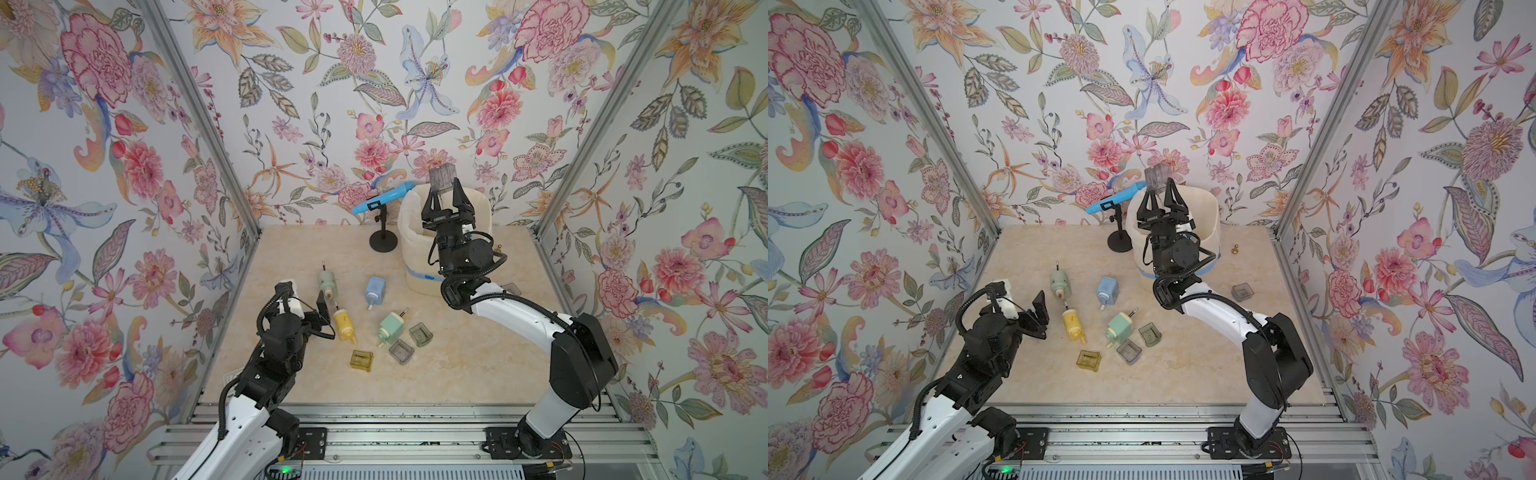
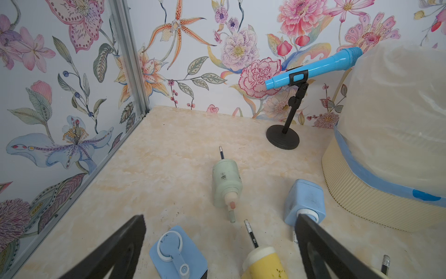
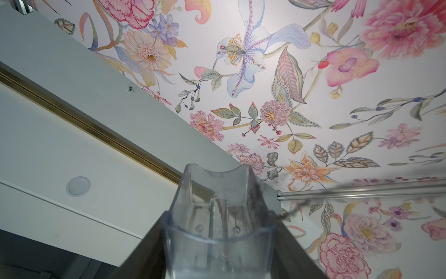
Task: Take out the pencil sharpener tray and clean the shavings
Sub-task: Pour the shavings into the trash bin.
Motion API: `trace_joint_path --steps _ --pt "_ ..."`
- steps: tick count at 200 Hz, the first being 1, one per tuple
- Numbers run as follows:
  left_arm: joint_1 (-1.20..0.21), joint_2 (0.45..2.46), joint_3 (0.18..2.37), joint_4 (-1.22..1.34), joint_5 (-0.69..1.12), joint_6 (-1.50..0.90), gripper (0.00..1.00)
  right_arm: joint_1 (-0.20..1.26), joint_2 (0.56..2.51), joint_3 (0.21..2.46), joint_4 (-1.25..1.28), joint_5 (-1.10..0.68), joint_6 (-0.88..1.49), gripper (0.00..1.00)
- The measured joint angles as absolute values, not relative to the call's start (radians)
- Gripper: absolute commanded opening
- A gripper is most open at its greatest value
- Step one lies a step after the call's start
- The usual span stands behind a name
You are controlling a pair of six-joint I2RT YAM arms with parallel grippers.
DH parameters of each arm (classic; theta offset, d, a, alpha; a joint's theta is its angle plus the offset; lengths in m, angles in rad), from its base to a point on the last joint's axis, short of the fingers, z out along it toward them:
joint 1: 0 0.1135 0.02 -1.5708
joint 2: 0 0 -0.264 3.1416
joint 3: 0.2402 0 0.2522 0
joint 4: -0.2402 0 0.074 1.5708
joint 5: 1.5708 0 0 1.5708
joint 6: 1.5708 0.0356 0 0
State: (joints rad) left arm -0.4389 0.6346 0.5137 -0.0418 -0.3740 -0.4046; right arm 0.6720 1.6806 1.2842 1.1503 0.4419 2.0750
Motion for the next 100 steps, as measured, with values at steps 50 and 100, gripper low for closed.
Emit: trace_joint_path --steps 50,100 --pt "-0.439 0.637 0.513 -0.044 -0.374 -0.389 1.0 0.588 1.536 1.131 1.139 0.383 2.076 0.52" --pt "-0.439 0.679 0.513 -0.03 -0.369 -0.389 1.0 0.651 1.696 1.223 1.173 0.381 2.077 0.51"
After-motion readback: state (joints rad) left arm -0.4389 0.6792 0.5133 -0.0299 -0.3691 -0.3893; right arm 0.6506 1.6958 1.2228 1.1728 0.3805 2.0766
